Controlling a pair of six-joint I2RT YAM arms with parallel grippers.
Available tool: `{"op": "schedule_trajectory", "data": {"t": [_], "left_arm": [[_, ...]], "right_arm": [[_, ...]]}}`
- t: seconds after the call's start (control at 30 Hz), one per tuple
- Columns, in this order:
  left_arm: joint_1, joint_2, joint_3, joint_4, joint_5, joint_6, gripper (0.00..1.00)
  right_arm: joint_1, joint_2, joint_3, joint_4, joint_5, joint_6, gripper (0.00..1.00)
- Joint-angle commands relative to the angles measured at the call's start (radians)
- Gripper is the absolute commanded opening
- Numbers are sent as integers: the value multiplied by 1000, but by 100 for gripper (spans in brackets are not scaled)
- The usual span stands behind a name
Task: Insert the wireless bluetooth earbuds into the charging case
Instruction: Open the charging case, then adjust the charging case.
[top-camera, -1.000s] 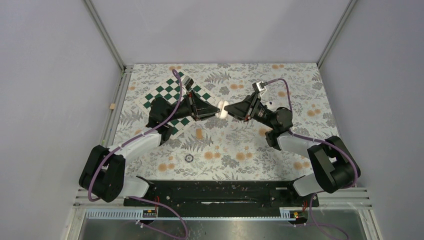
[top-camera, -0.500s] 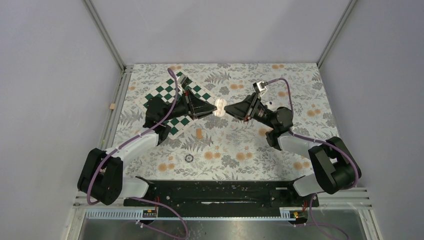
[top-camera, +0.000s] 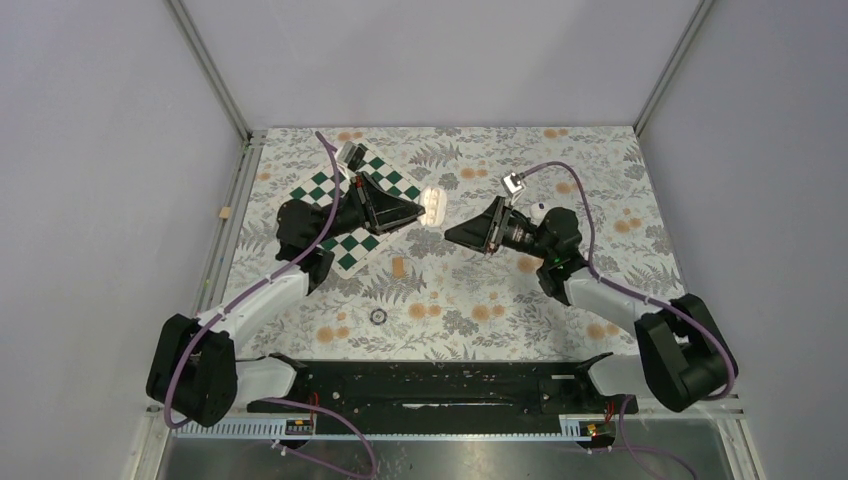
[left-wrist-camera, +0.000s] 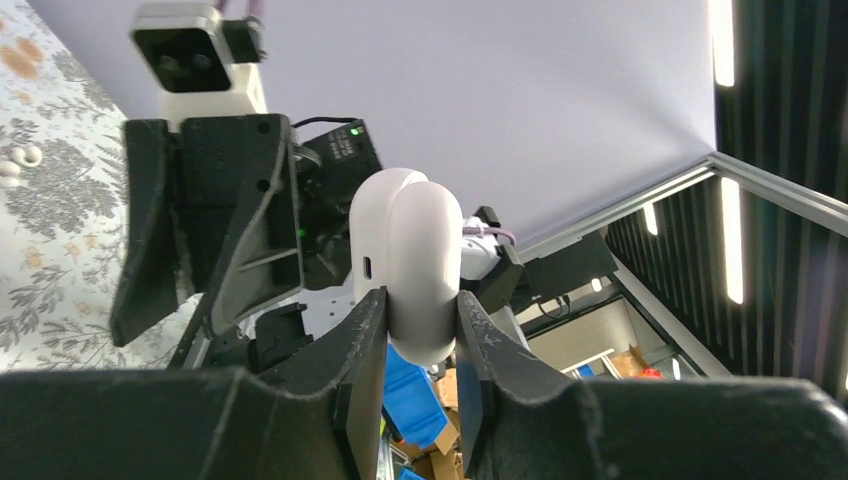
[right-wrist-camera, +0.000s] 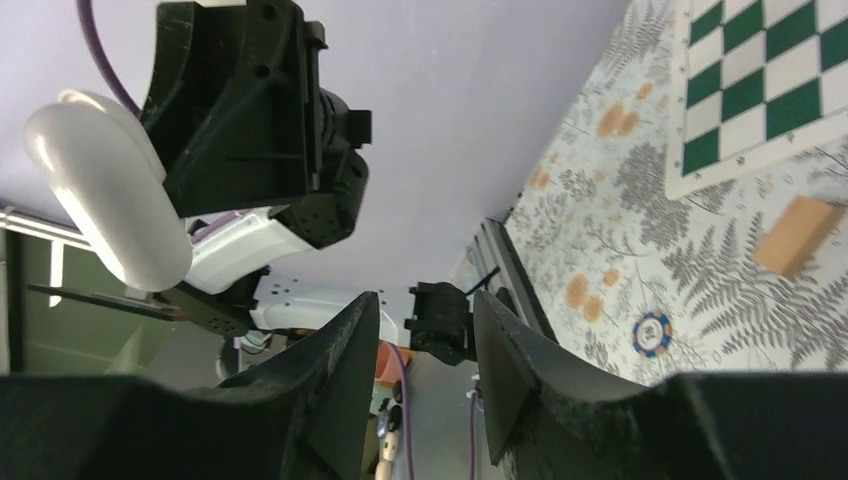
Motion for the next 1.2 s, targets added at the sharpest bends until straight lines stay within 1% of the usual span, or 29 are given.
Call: {"op": "schedule_trajectory", "data": {"t": [0.0, 0.07, 0.1, 0.2, 0.27, 0.33, 0.47, 0.77, 0.9, 1.03, 1.17], "left_arm": [[13, -52, 45, -106, -6, 99, 0], [14, -78, 62, -233, -8, 180, 0], [13, -91, 75, -303, -11, 236, 0], [13, -120, 111, -474, -32, 336, 0], [13, -128, 134, -550, -43, 385, 0], [13, -127, 144, -575, -49, 402, 0], [13, -128, 151, -590, -62, 411, 0], [12, -138, 145, -596, -56, 411, 0], [13, -141, 147, -596, -57, 413, 0], [12, -141, 144, -587, -53, 408, 0], [12, -145, 144, -582, -55, 404, 0]], "right_arm": [[1, -137, 38, -295, 5, -204, 48], [0, -206, 63, -451, 44, -293, 50], [1, -246, 86, -534, 70, -340, 52], [2, -349, 145, -745, 166, -450, 64], [1, -391, 177, -815, 203, -474, 69], [3, -393, 209, -851, 211, -463, 72], [20, -371, 247, -855, 227, -396, 75], [86, -304, 319, -808, 247, -363, 79], [88, -282, 316, -731, 235, -331, 79], [91, -242, 339, -707, 217, -312, 79], [92, -207, 338, -646, 203, -268, 78]]}}
